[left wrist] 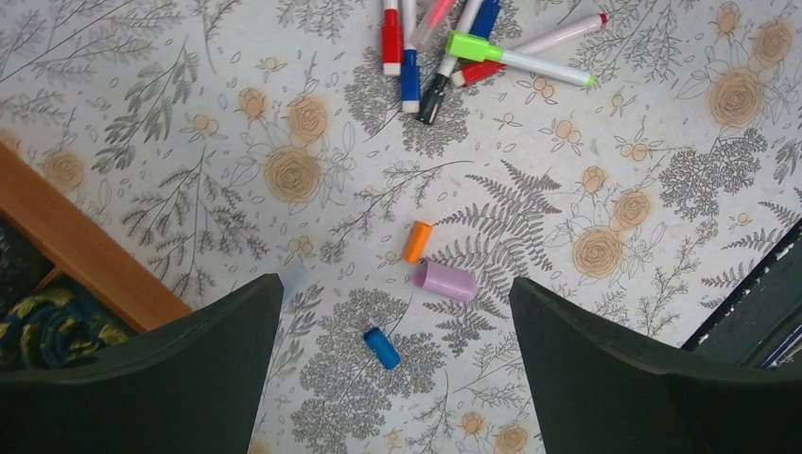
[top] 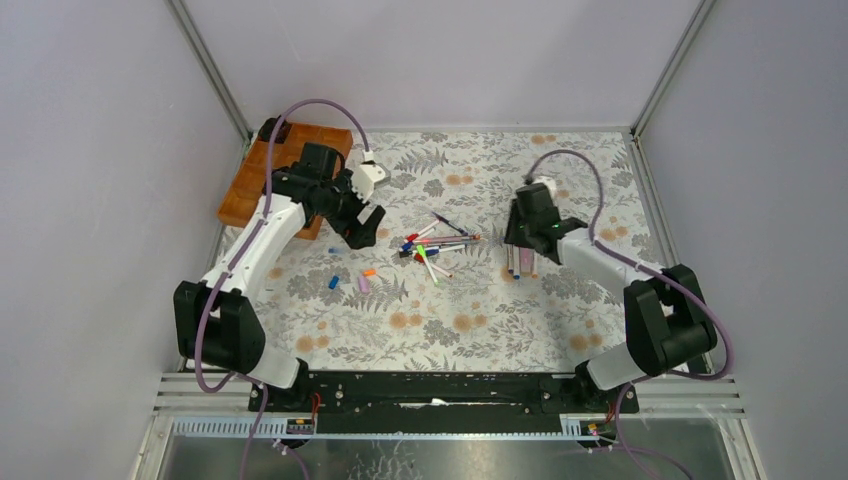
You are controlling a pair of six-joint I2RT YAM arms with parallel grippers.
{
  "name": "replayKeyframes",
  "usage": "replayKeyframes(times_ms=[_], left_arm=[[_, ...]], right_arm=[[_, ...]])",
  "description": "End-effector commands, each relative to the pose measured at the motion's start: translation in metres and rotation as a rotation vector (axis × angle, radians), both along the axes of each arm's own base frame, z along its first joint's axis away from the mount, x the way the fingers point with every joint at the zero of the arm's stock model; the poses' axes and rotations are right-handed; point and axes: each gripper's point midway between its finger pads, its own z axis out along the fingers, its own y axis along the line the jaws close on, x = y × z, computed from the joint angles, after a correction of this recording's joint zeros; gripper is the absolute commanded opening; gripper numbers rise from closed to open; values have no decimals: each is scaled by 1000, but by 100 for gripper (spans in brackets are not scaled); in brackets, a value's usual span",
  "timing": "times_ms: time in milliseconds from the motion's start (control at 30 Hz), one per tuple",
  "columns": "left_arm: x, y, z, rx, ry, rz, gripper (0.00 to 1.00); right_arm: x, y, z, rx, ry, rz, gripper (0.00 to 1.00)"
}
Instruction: Open the pen caps
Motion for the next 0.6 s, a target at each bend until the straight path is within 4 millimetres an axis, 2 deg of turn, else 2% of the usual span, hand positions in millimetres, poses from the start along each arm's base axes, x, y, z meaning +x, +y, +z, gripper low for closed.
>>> replayKeyframes(times_ms=[0, 167, 233, 433, 567], left_arm=[[-3, 11, 16, -28, 31, 54, 98], [-7, 15, 17, -34, 31, 56, 98], [-9, 16, 18, -34, 36, 55, 98], [-11, 15, 18, -38, 48, 51, 99], [-12, 16, 15, -29, 53, 53, 98]], right_arm=[[-14, 81, 20, 24, -50, 259, 47], [-47, 165, 2, 78, 3, 547, 49], [-53, 187, -3, 78, 17, 610, 51], [-58, 228, -13, 50, 30, 703, 49], [-60, 237, -20, 38, 49, 720, 46]])
